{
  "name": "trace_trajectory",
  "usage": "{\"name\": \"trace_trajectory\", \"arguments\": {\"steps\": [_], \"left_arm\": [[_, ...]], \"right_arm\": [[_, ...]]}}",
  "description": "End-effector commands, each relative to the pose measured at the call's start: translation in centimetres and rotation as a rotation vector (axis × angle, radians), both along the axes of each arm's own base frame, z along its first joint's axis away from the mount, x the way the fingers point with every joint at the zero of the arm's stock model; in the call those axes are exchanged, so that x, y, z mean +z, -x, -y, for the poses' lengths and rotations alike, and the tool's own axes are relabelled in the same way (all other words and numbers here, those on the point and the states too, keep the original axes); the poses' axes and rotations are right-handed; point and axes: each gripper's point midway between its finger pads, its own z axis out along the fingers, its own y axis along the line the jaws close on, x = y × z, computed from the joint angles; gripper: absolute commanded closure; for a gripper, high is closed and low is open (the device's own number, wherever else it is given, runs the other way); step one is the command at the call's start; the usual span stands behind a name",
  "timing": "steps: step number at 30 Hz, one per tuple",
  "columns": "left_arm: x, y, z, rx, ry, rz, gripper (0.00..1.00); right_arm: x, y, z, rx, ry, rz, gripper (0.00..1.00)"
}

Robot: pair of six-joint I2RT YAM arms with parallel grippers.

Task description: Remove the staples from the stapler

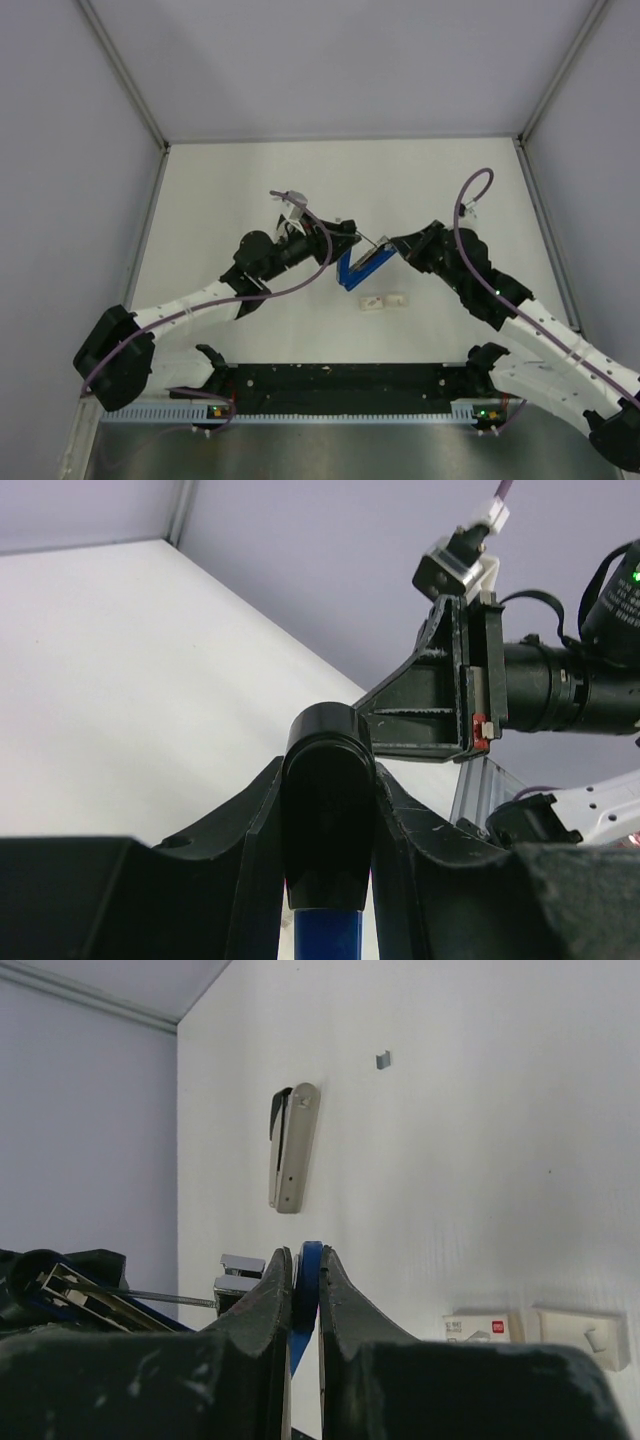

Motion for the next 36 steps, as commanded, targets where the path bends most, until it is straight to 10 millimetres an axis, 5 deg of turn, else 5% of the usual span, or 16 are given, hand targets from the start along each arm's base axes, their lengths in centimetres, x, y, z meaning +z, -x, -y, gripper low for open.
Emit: {"name": "trace_trajectory", "arguments": {"steps": [1, 11, 24, 30, 36], "left_arm": [[11.4, -2.2, -5.5, 0.287, 0.352, 0.238, 1.0], [15.5, -2.9, -9.9, 0.502, 0.487, 0.373, 1.0], [21.0, -2.9, -13.0, 0.656, 0.642, 0.497, 1.0], [21.3, -6.1, -14.4, 0.885, 0.61, 0.481, 1.0], [18.9, -9.4, -12.9, 1.02, 0.47, 0.453, 1.0]], "right_arm": [[-3.5, 1.4, 1.6, -0.042, 0.044, -0.076, 1.0], [-6.5, 2.5, 1.5, -0.091, -0.092, -0.164, 1.0], [-7.2, 4.4, -2.2, 0.002, -0.392, -0.314, 1.0], [-8.3, 5.5, -2.7, 0.002, -0.458, -0.397, 1.0], [-7.7, 5.5, -3.8, 0.037, -0.488, -0.414, 1.0]]}}
